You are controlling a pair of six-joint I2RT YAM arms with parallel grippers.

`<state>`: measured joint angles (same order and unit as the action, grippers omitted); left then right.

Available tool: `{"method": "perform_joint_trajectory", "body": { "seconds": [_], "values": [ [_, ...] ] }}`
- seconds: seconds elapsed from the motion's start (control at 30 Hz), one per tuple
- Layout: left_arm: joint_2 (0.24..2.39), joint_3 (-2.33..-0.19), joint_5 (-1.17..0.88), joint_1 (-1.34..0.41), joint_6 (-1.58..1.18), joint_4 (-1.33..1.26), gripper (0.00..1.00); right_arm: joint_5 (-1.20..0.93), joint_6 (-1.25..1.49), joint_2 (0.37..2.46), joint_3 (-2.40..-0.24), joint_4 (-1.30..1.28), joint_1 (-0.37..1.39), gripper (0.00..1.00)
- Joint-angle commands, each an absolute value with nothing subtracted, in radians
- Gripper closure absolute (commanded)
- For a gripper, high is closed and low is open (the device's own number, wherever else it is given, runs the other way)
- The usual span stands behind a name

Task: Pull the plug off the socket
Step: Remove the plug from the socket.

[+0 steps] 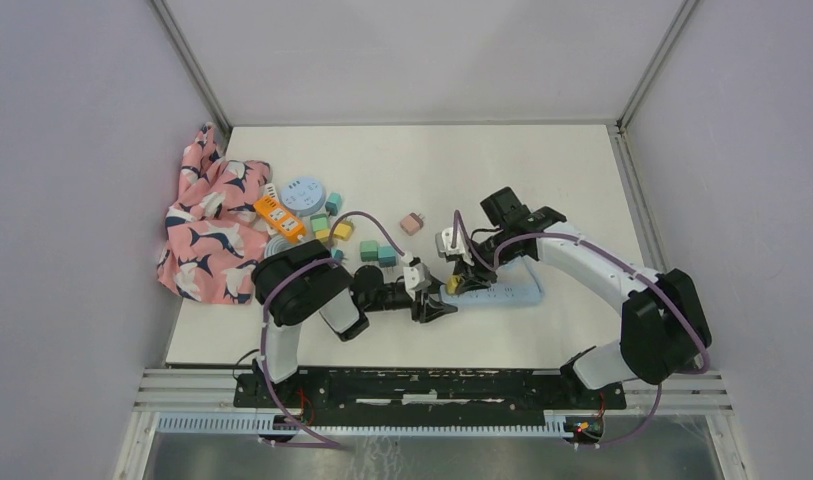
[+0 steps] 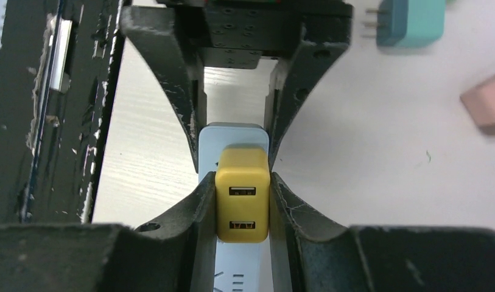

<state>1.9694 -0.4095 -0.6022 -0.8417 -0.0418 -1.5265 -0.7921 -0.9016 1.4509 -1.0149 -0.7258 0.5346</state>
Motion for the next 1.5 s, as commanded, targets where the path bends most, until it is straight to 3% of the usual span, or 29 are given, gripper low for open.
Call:
{"method": "perform_joint_trajectory", "body": {
  "seconds": [0.0,0.17,0.23,0.47,0.57,0.63,0.73,0.83,1.07,1.2,1.3,1.37,1.4,1.47],
  "values": [
    [1.960,-0.387,-0.586,-0.833,-0.061,-1.591,0.97,-0.965,-1.173,1.475,-1.046,-0.971,0.599,1.00],
    [1.964,-0.392,-0.588,-0.832,-0.064,-1.587,0.97,-0.851,-0.670,1.471,-1.029,-0.530,0.705,1.00],
    [1.963,-0.391,-0.586,-0.833,-0.065,-1.585,0.97,-0.763,-0.620,1.481,-1.062,-0.518,0.680,1.00],
    [1.958,-0.387,-0.583,-0.833,-0.060,-1.587,0.97,-0.725,-1.004,1.374,-1.011,-0.757,0.478,1.00],
    [1.960,-0.387,-0.583,-0.833,-0.059,-1.589,0.97,-0.854,-1.158,1.363,-0.981,-0.889,0.470,1.00],
    [1.960,-0.388,-0.583,-0.832,-0.060,-1.588,0.97,-0.937,-1.158,1.399,-1.002,-0.917,0.523,1.00],
    [1.959,-0.386,-0.579,-0.833,-0.060,-1.589,0.97,-0.946,-0.926,1.425,-1.021,-0.751,0.656,1.00],
    [1.954,-0.379,-0.571,-0.833,-0.060,-1.589,0.97,-0.912,-0.782,1.455,-1.100,-0.694,0.624,1.00],
    [1.960,-0.384,-0.582,-0.833,-0.059,-1.594,0.97,-0.785,-1.092,1.345,-1.014,-0.870,0.400,1.00],
    [1.962,-0.390,-0.586,-0.833,-0.060,-1.585,0.97,-1.009,-1.207,1.382,-1.044,-1.021,0.447,1.00],
    [1.963,-0.393,-0.585,-0.833,-0.062,-1.579,0.97,-1.155,-1.125,1.458,-1.126,-1.053,0.542,1.00],
    [1.962,-0.395,-0.584,-0.833,-0.064,-1.573,0.97,-1.014,-0.953,1.478,-1.170,-0.952,0.600,1.00],
    [1.962,-0.394,-0.584,-0.833,-0.064,-1.571,0.97,-0.793,-0.797,1.460,-1.136,-0.754,0.612,1.00],
    [1.963,-0.395,-0.584,-0.833,-0.065,-1.569,0.97,-0.545,-0.732,1.412,-1.083,-0.627,0.600,1.00]
  ]
}}
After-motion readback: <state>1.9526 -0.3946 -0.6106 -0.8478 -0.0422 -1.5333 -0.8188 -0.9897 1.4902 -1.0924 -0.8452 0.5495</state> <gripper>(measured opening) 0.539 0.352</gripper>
